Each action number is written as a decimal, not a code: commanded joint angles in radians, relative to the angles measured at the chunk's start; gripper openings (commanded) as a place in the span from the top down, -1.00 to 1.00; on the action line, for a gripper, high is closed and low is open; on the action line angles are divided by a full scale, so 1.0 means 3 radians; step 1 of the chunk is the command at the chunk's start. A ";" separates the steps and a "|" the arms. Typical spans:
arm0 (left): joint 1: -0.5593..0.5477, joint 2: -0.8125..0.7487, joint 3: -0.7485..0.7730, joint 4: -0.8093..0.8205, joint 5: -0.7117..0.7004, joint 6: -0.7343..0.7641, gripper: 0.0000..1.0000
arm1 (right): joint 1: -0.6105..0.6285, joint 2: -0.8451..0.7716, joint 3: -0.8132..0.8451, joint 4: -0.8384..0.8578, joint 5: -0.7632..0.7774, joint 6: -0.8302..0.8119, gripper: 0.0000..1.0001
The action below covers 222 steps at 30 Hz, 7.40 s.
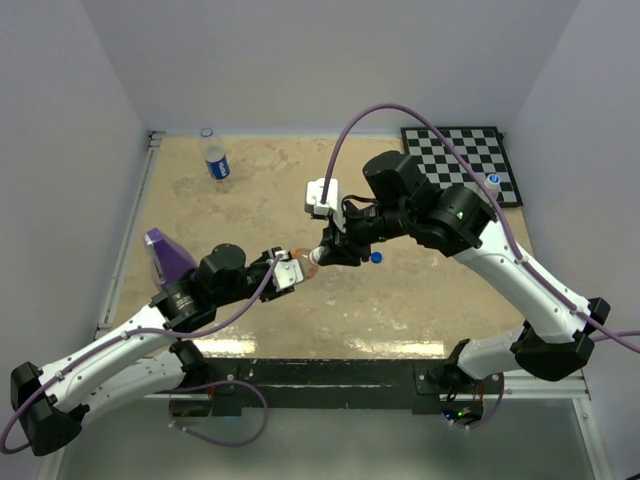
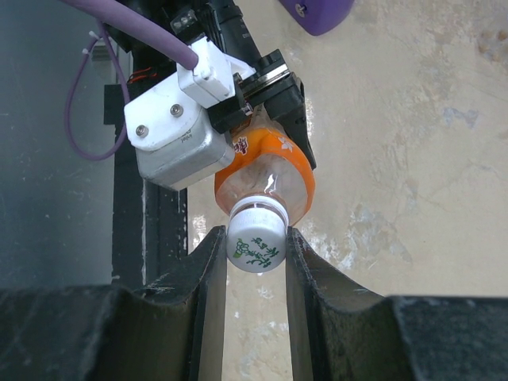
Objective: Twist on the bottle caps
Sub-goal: Screw the bottle cap onto the plastic bottle.
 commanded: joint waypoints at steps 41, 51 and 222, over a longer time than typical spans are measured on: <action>-0.0013 -0.0208 0.0091 0.0552 -0.0532 -0.0267 0.17 | -0.0029 -0.0002 0.0083 0.0544 0.0143 0.0881 1.00; -0.0013 -0.0141 0.0143 0.0414 -0.0466 -0.0201 0.18 | -0.0029 0.0065 0.0246 0.0278 0.0306 0.0621 1.00; -0.0023 -0.0080 0.0178 0.0936 0.0097 -0.0282 0.41 | 0.0190 0.0565 0.0364 -0.0090 0.0377 0.0820 1.00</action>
